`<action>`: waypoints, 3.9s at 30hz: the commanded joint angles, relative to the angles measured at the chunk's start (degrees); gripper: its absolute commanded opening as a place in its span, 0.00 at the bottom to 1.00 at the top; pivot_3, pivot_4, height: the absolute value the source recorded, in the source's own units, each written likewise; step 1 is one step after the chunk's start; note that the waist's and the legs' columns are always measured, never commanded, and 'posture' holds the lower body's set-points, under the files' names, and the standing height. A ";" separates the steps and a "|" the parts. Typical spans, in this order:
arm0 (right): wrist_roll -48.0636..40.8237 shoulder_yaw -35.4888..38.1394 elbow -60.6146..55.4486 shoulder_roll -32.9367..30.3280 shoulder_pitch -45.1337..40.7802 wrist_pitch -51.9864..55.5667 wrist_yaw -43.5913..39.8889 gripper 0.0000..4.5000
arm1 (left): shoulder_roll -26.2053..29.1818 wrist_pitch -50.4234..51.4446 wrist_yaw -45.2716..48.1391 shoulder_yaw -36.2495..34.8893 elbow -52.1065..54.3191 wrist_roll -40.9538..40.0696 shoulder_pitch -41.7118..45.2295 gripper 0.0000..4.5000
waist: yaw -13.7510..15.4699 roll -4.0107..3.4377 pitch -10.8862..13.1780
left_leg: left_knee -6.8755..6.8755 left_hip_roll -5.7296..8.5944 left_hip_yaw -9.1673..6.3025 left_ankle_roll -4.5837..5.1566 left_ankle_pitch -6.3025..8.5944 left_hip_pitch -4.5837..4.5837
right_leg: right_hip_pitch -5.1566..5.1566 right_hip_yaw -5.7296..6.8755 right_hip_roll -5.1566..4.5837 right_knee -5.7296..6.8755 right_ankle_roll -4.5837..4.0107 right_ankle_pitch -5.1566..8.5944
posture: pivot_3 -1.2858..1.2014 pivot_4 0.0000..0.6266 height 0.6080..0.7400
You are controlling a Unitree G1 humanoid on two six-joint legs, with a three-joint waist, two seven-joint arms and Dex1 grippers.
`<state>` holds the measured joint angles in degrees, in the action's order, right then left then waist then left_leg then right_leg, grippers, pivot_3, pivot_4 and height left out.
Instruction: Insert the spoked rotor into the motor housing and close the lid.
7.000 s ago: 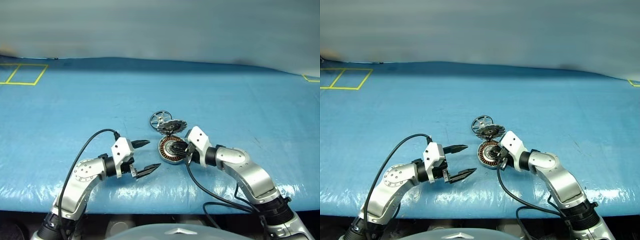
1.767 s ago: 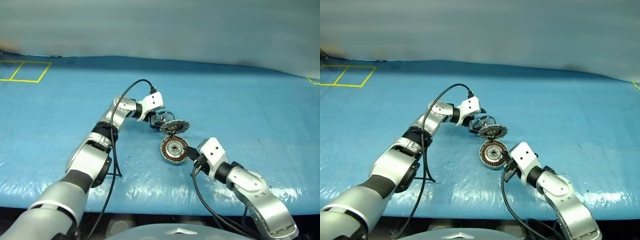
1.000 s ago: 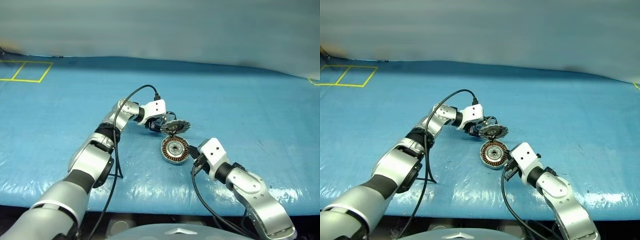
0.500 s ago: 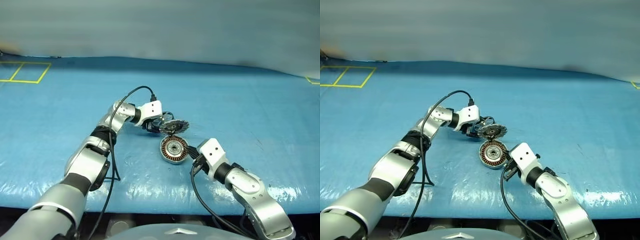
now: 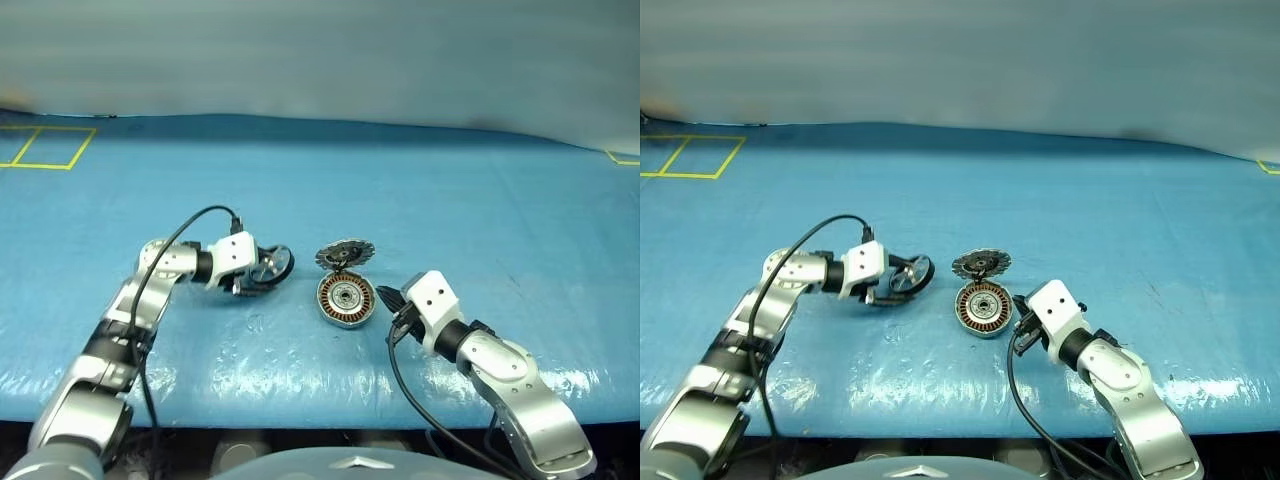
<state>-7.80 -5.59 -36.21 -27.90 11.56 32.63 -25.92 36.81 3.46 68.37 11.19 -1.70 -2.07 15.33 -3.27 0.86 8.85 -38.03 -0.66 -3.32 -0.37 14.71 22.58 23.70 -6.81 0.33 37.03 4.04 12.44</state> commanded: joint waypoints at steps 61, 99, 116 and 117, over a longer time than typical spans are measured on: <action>-7.18 6.78 -5.33 -3.81 7.10 2.78 -0.26 0.00 | -8.27 4.49 -5.51 9.50 14.38 -9.65 -2.37 0.70 | 1.10 -0.07 -0.01 | -0.11 0.24 0.13 0.05 -0.06 -0.03 | -0.07 -0.05 0.11 -0.08 -0.25 0.15 | 0.52 0.24 1.00; -2.52 2.05 -2.39 -1.01 6.83 0.84 1.13 0.00 | -16.76 1.79 -7.84 7.33 -0.46 -10.63 4.07 0.70 | 1.12 -0.07 -0.01 | -0.14 0.25 0.11 0.06 -0.06 -0.03 | -0.08 -0.05 0.13 -0.07 -0.22 0.13 | 0.52 0.24 1.00; -1.68 2.03 -1.92 -0.57 6.43 0.84 1.08 0.00 | -16.71 -0.88 -11.11 9.05 -2.22 -4.29 4.77 1.00 | 1.11 -0.07 -0.02 | -0.13 0.25 0.10 0.06 -0.06 -0.04 | -0.10 -0.05 0.14 -0.07 -0.21 0.12 | 0.52 0.24 1.00; -1.61 1.99 -1.83 -0.57 6.42 0.77 1.08 0.00 | -16.77 -0.80 -11.12 8.67 -1.21 -4.93 4.72 1.00 | 1.13 -0.07 -0.02 | -0.13 0.25 0.10 0.05 -0.06 -0.04 | -0.10 -0.05 0.14 -0.07 -0.21 0.12 | 0.52 0.24 1.00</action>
<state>-9.38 -4.03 -36.86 -28.68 18.33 34.28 -25.02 20.37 4.11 57.48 20.79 -6.47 -6.34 19.80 -2.14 0.79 8.83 -38.16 -0.41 -3.23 -0.32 14.66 22.55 23.60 -6.86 0.47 36.96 3.83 12.57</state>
